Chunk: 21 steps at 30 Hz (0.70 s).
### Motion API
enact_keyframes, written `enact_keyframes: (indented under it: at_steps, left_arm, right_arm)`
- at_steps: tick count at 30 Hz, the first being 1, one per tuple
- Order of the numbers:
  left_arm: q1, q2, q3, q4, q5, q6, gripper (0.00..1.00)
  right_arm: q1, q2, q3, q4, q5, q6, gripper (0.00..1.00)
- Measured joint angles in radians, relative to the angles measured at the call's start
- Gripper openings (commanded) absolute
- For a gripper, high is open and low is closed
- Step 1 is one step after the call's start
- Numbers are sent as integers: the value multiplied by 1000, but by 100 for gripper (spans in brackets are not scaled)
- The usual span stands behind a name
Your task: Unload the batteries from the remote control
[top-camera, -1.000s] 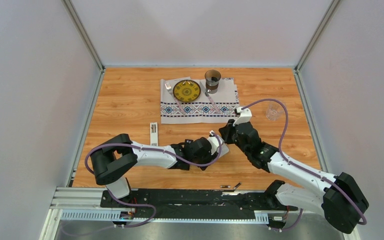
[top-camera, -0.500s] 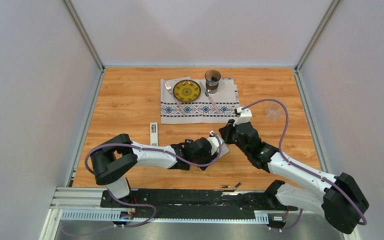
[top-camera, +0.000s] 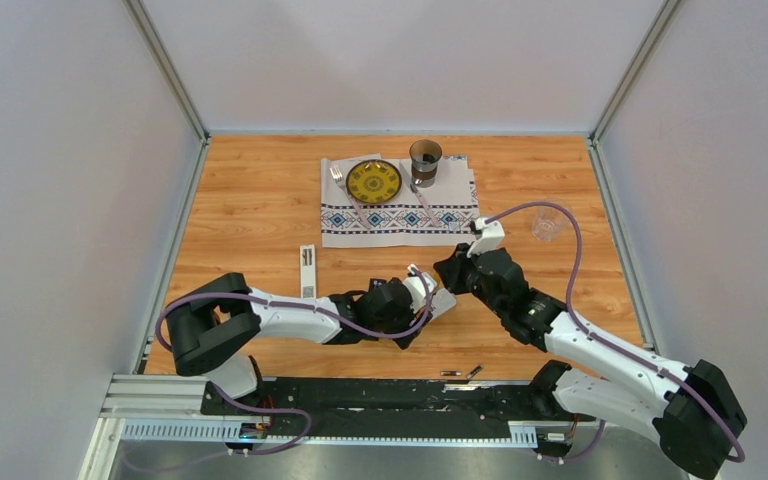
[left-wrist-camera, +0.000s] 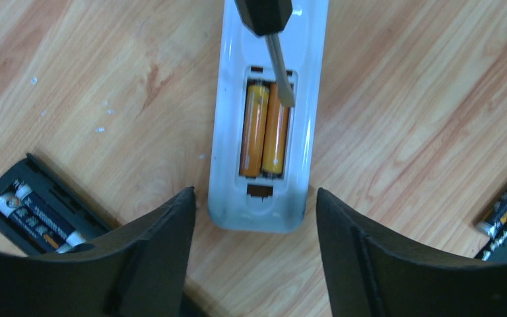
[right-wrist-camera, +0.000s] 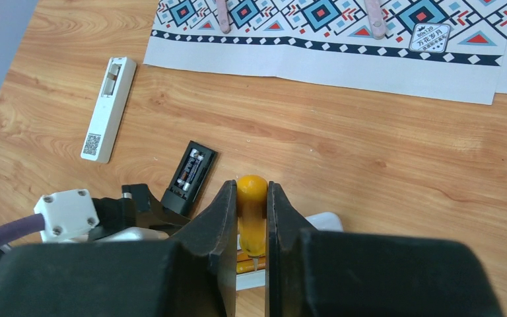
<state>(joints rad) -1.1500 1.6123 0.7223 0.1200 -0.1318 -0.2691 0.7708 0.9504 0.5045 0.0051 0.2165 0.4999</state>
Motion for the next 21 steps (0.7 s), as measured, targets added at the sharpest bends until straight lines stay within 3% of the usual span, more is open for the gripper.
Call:
enact_keyframes:
  at_steps: [9,21]
  left_arm:
    - [0,-99,-127,87,-9,-30,82]
    - [0,-94,-211,268,8,-34,77]
  right_arm:
    - [1,-19,10,-16,-11,16,0]
    - [-6,18,18,-15,-10,43,0]
